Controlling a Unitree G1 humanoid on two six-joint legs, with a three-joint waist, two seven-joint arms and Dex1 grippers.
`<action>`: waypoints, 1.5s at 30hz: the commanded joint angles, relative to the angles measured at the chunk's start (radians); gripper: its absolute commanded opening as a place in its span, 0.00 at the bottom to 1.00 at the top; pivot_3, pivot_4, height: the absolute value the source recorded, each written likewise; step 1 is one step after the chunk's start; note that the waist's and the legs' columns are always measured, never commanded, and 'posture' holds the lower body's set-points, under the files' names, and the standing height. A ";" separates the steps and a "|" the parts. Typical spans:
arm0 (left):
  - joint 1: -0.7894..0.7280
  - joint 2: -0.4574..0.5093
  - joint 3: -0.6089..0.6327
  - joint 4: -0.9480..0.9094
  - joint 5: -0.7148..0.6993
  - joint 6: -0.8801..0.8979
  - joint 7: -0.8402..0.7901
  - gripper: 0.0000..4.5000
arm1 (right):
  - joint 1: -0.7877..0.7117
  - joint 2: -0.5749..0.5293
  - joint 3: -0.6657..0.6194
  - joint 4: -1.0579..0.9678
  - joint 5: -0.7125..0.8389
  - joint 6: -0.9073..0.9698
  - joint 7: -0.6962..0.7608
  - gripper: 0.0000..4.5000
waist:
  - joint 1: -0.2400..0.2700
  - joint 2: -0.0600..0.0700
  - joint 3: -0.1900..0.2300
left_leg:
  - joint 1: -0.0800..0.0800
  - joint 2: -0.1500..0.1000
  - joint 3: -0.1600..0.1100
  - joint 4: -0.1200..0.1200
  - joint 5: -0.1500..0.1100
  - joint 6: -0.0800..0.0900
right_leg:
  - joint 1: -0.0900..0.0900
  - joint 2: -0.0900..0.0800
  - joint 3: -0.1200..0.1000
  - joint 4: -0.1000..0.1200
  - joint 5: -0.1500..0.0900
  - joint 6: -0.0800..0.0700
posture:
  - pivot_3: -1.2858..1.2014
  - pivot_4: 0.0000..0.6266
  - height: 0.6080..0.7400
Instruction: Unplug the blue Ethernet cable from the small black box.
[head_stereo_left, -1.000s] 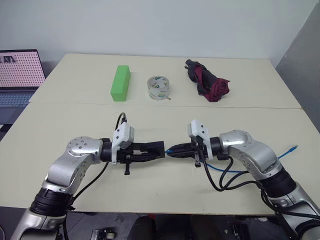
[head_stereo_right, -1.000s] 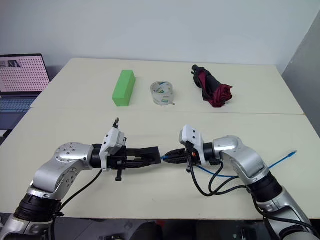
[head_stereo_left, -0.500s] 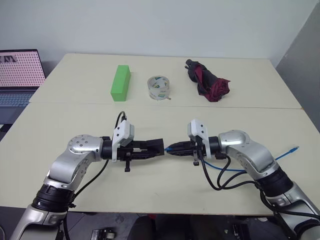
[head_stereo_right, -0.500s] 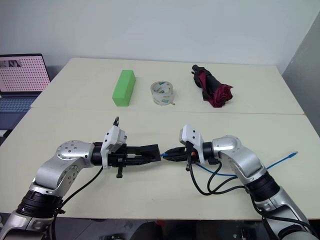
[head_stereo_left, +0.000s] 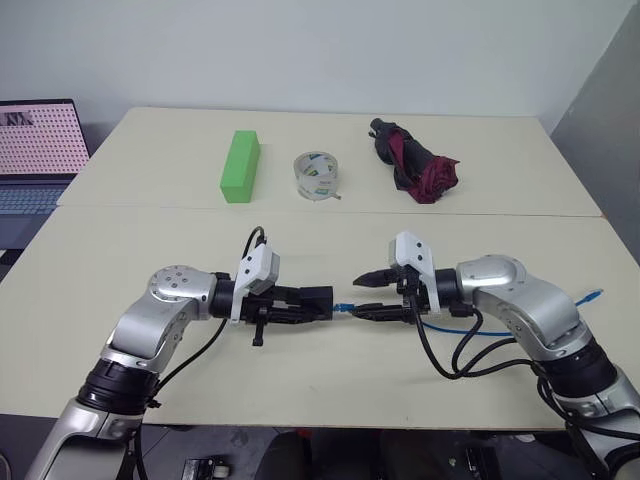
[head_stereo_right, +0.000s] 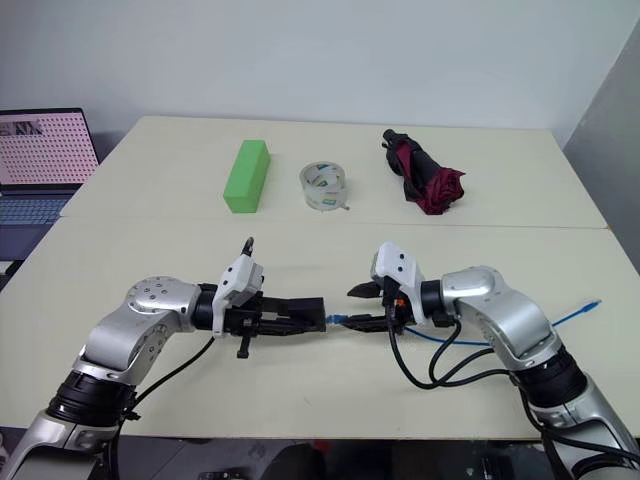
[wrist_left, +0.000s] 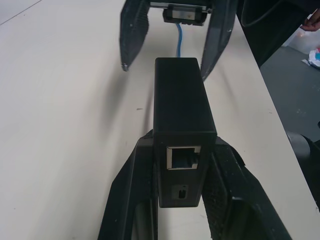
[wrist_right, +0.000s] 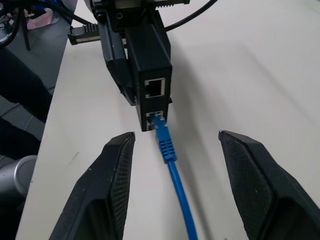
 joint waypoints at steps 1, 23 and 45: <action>-0.014 -0.008 -0.002 -0.017 0.004 -0.010 -0.015 0.17 | 0.007 0.016 -0.011 -0.048 0.009 0.034 -0.023 0.61 | 0.000 0.000 0.000 | 0.000 0.000 0.000 0.000 0.000 0.000 | 0.000 0.000 0.000 0.000 0.000 0.000 | 0.52 0.24 1.00; 0.000 -0.024 0.004 -0.038 0.016 -0.016 -0.017 0.17 | -0.016 0.079 0.041 0.009 -0.044 0.045 -0.038 0.25 | -0.001 0.000 0.000 | 0.000 0.000 0.000 0.000 0.000 0.000 | 0.000 0.000 0.000 0.000 0.000 0.000 | 0.52 0.24 1.00; 0.028 0.011 -0.005 -0.019 0.080 -0.084 -0.045 0.17 | -0.002 0.014 0.008 0.048 -0.053 0.026 0.032 0.00 | -0.001 0.000 0.000 | 0.000 0.000 0.000 0.000 0.000 0.000 | 0.000 0.000 0.000 0.000 0.000 0.000 | 0.52 0.24 1.00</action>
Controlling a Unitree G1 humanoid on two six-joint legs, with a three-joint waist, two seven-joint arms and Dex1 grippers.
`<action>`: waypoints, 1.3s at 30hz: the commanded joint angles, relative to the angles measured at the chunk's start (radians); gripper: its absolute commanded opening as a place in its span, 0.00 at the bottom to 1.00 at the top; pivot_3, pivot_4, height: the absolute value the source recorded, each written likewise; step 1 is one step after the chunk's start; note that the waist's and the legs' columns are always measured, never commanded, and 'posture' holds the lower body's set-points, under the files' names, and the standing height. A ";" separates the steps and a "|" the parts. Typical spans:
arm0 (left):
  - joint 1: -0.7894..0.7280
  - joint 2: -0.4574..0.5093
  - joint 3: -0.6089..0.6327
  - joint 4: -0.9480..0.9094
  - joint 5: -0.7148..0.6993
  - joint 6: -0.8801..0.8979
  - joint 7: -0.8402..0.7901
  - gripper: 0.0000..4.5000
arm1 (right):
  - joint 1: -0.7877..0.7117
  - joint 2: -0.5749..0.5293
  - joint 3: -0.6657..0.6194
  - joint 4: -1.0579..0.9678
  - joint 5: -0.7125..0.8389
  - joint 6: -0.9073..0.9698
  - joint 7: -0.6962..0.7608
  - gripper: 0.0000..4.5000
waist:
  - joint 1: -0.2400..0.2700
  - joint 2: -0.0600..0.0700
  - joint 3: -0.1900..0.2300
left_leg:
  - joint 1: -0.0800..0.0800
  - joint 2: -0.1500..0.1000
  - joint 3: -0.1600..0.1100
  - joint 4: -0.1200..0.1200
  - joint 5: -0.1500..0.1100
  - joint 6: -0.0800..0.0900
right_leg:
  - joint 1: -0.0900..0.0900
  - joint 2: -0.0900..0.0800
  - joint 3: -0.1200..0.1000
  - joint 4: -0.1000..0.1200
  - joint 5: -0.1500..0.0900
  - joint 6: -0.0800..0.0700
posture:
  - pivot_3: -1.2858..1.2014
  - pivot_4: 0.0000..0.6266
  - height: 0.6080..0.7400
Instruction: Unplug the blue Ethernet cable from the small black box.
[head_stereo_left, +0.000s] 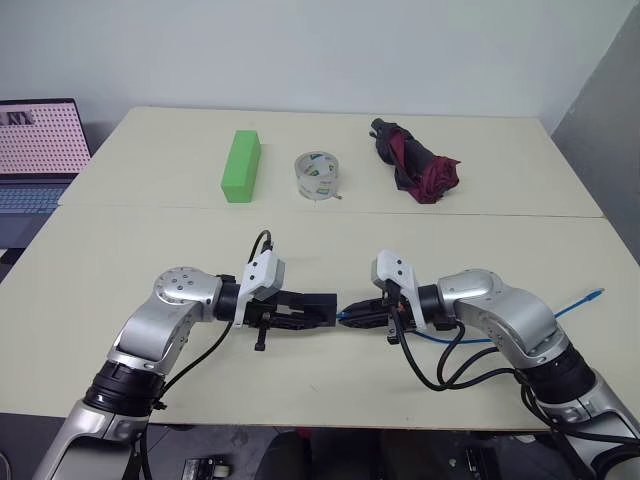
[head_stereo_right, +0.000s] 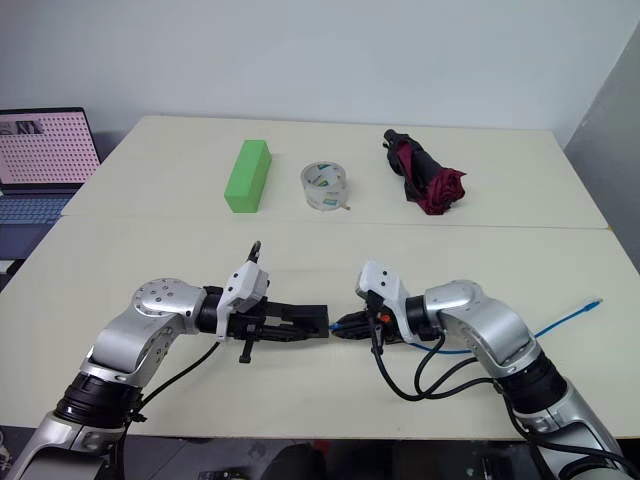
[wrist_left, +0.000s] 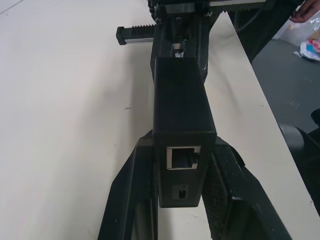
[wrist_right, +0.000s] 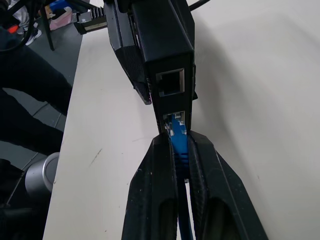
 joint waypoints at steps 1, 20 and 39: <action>0.021 0.032 0.009 -0.003 0.027 -0.027 -0.006 0.17 | -0.002 -0.048 -0.055 -0.004 -0.007 -0.007 0.009 0.00 | 0.000 0.000 0.000 | 0.000 0.000 0.000 0.000 0.000 0.000 | 0.000 0.000 0.000 0.000 0.000 0.000 | 0.52 0.24 1.00; -0.005 0.012 0.012 -0.054 -0.018 0.049 0.035 0.17 | 0.017 -0.042 -0.061 -0.080 0.043 -0.010 0.016 0.08 | 0.000 0.000 0.000 | 0.000 0.000 0.000 0.000 -0.001 0.002 | 0.000 0.000 0.000 0.000 0.000 0.000 | 0.52 0.24 1.00; -0.033 -0.001 0.087 0.004 -0.164 0.178 -0.032 0.17 | 0.086 -0.002 -0.158 -0.184 0.142 0.068 -0.066 0.48 | 0.000 0.000 0.000 | 0.000 0.000 -0.001 0.000 -0.001 0.002 | 0.000 0.000 0.000 0.000 0.000 0.000 | 0.52 0.24 1.00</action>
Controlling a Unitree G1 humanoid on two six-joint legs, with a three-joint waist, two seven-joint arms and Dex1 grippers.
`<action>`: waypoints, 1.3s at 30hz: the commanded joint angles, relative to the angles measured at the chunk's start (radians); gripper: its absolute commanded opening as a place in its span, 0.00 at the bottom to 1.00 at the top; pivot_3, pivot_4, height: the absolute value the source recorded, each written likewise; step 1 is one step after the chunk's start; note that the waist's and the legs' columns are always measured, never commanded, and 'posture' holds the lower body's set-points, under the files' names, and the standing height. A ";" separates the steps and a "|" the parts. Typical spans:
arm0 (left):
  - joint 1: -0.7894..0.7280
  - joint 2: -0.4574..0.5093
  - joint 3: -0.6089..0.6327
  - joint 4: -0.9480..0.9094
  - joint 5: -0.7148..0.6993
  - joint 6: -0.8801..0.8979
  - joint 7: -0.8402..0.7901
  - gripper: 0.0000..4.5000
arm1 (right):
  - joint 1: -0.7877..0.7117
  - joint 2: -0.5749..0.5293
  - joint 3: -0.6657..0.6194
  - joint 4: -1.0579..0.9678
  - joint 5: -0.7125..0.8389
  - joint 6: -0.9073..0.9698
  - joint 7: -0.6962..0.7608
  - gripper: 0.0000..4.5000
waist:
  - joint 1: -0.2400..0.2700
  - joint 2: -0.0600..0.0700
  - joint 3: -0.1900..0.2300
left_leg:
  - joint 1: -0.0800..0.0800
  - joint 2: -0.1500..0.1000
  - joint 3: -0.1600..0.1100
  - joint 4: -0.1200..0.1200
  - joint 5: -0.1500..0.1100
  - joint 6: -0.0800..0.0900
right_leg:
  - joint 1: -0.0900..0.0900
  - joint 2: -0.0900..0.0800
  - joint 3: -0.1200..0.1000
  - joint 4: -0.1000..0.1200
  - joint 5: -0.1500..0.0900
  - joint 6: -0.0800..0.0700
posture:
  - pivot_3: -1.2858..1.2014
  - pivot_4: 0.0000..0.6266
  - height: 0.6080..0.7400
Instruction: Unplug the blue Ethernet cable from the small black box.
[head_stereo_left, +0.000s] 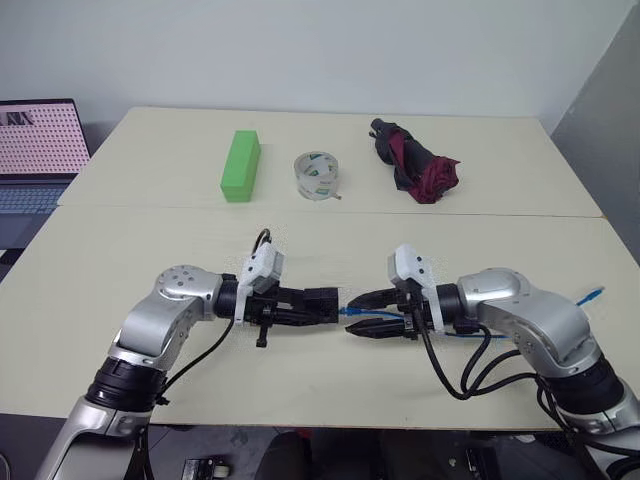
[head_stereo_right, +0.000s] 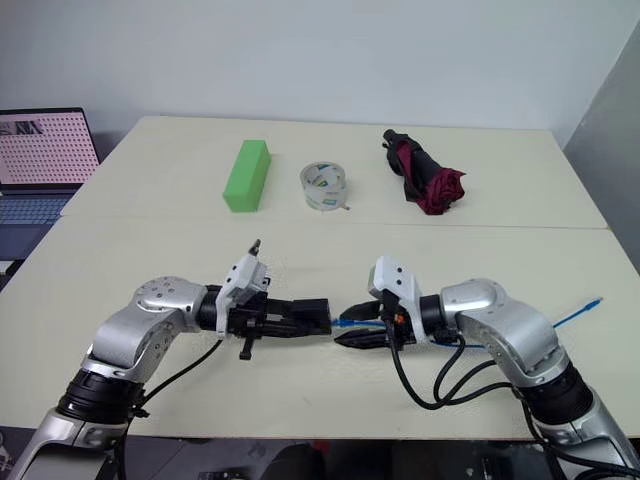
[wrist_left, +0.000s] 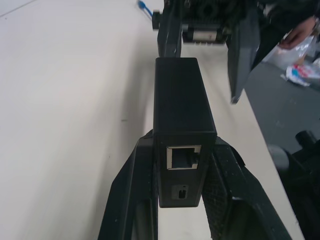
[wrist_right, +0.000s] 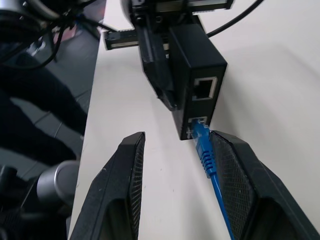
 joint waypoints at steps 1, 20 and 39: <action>-0.011 0.010 0.056 -0.011 -0.063 0.036 -0.022 0.17 | 0.017 0.011 -0.042 -0.041 0.043 0.016 -0.024 0.48 | 0.000 0.000 0.000 | 0.000 0.000 0.000 0.000 0.000 0.000 | 0.000 0.000 0.000 0.000 0.000 0.000 | 0.52 0.24 1.00; -0.017 -0.003 0.054 -0.023 -0.065 0.043 -0.023 0.17 | 0.039 0.089 -0.057 -0.052 0.116 0.077 -0.132 0.48 | 0.000 0.000 0.000 | 0.000 0.000 0.000 0.000 0.000 0.000 | 0.000 0.000 0.000 0.000 0.000 0.000 | 0.52 0.24 1.00; -0.012 -0.003 0.054 -0.047 -0.067 0.053 -0.010 0.17 | 0.031 0.086 -0.041 -0.013 0.101 0.059 -0.126 0.33 | 0.000 0.000 0.000 | 0.000 0.000 0.000 0.000 0.000 0.000 | 0.000 0.000 0.000 0.000 0.000 0.000 | 0.52 0.24 1.00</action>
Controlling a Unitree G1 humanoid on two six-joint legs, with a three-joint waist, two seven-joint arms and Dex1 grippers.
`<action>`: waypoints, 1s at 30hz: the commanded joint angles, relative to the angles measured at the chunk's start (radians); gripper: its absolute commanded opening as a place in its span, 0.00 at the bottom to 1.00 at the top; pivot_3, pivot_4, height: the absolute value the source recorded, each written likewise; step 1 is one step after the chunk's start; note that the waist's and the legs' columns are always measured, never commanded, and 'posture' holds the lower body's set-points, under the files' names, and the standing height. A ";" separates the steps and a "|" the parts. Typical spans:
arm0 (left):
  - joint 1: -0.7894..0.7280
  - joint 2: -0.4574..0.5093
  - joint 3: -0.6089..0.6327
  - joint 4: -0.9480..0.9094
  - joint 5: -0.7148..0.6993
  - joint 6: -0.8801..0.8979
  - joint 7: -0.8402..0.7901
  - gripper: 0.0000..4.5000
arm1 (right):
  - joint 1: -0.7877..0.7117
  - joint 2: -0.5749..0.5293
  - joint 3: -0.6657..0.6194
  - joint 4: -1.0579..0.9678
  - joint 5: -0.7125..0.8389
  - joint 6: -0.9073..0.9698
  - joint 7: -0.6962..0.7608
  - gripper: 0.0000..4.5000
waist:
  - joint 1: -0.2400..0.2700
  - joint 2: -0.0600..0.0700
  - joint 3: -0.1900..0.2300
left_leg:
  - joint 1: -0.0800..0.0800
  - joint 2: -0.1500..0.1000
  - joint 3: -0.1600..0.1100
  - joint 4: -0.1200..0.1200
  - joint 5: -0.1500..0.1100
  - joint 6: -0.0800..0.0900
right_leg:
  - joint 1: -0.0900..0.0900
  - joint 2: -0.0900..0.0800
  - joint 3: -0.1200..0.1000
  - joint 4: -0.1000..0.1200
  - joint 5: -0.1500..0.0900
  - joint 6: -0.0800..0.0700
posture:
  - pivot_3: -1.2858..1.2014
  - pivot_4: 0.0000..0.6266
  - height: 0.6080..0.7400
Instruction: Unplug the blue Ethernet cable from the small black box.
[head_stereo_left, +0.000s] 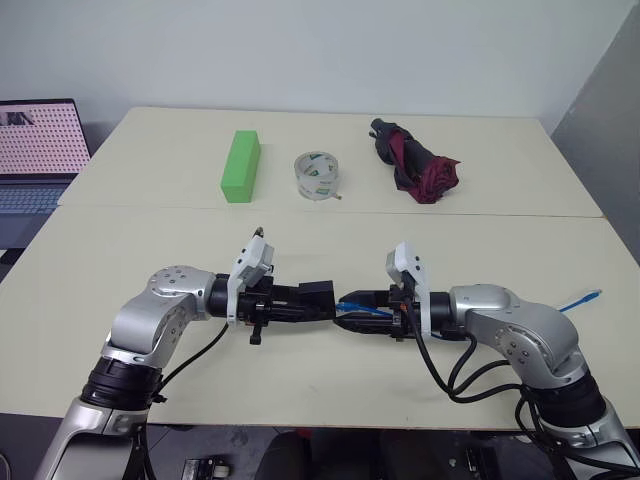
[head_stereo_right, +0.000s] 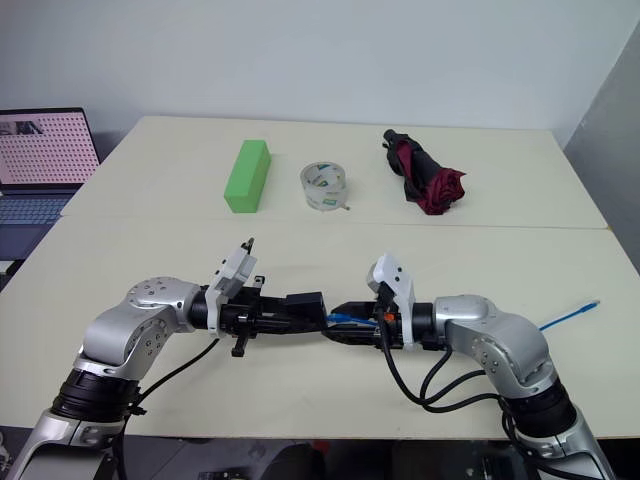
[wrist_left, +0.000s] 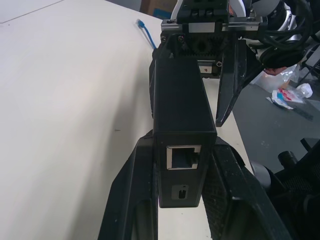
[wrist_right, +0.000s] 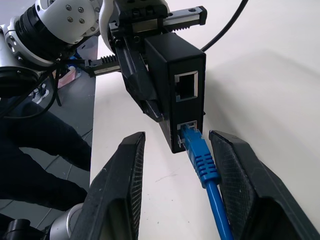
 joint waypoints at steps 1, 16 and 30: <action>-0.012 0.000 0.023 -0.037 -0.025 -0.003 -0.002 0.17 | -0.015 0.000 0.001 -0.011 -0.001 -0.018 0.008 0.28 | 0.000 0.000 0.000 | 0.000 0.000 0.000 0.000 0.000 0.000 | 0.000 0.000 0.000 0.000 0.000 0.000 | 0.52 0.24 1.00; 0.000 0.009 0.014 -0.056 -0.017 -0.002 -0.018 0.17 | -0.022 -0.015 -0.011 -0.002 0.015 -0.009 0.037 0.02 | 0.000 0.000 0.000 | 0.000 0.000 0.000 0.000 0.000 0.000 | 0.000 0.000 0.000 0.000 0.000 0.000 | 0.52 0.24 1.00; 0.046 0.076 0.033 -0.022 0.061 -0.091 -0.008 0.17 | -0.008 -0.082 -0.066 0.033 0.010 -0.022 0.060 0.01 | 0.000 0.000 0.000 | 0.000 0.000 0.000 0.000 0.000 0.000 | 0.000 0.000 0.000 0.000 0.000 0.000 | 0.52 0.24 1.00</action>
